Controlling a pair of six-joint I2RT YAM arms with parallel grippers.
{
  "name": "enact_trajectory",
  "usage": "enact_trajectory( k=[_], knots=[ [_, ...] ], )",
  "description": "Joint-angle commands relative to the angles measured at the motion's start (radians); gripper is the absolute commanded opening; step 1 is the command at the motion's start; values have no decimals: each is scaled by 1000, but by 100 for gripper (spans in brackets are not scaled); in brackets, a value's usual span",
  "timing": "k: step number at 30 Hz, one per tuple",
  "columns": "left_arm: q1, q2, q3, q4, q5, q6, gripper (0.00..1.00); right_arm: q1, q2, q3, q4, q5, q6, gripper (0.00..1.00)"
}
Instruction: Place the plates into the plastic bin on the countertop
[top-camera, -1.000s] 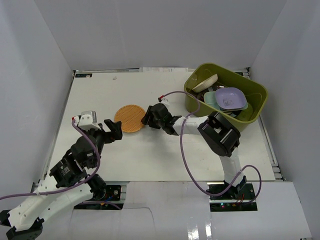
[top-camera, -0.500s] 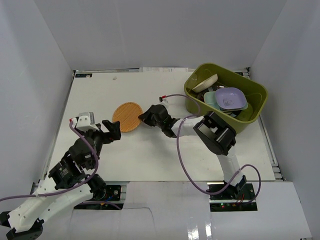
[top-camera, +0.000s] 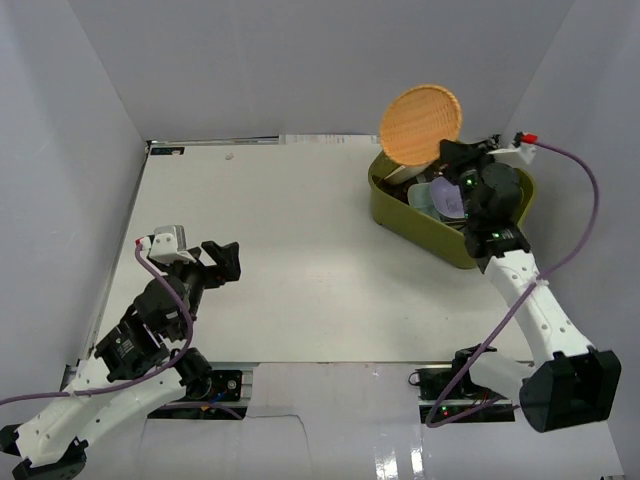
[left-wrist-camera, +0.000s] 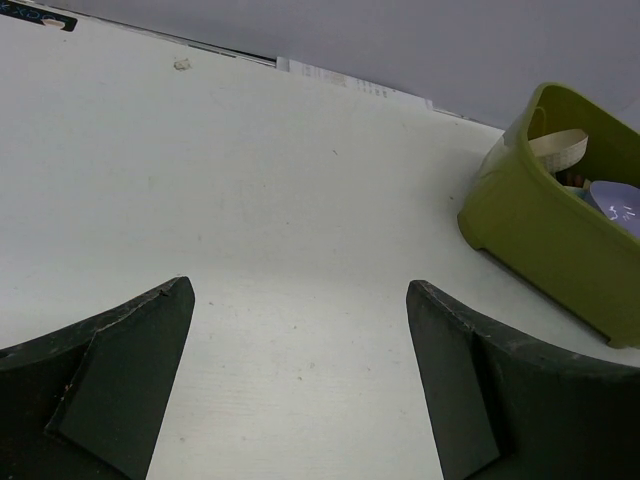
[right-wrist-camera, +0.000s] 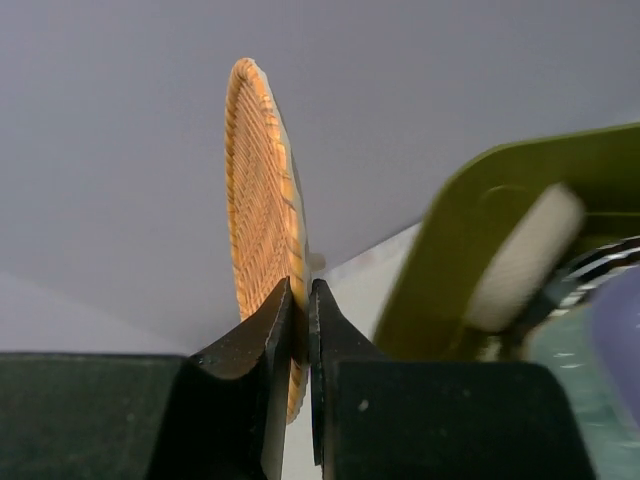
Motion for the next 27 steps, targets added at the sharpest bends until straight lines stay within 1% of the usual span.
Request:
enact_trajectory(
  k=[1,3,4,7,8,12,16,18,19,22,23,25,26,27],
  knots=[
    [1,-11,11,-4,15,5,98,-153,-73,-71,-201,-76,-79,8],
    [3,-11,9,-4,18,4,98,-227,-101,-90,-227,-126,-85,8],
    [3,-5,11,-6,20,5,98,-293,-121,-109,-234,-148,-85,8],
    [1,-1,11,-6,15,3,98,-399,-127,-136,-270,-208,-82,8],
    [1,2,12,-7,15,3,98,-411,-130,-143,-277,-222,-81,8],
    [1,12,11,-9,15,1,98,-439,-144,-185,-290,-182,-84,8],
    [1,27,12,-9,17,0,98,-465,-98,-200,-290,-186,-88,10],
    [3,34,16,-14,18,-2,98,-470,-75,-196,-295,-214,-95,18],
    [1,39,14,-14,18,-3,98,-471,-69,-197,-293,-212,-95,32],
    [1,44,16,-18,20,-6,98,-471,-86,-203,-295,-183,-93,57],
    [1,48,20,-20,20,-11,98,-471,-93,-200,-293,-177,-95,70],
    [1,54,23,-21,27,-12,98,-471,-115,-180,-306,-174,-105,81],
    [1,59,25,-21,29,-14,98,-471,-119,-167,-312,-177,-110,89],
    [1,70,34,-21,30,-14,98,-471,-133,-153,-312,-180,-125,92]
  ],
)
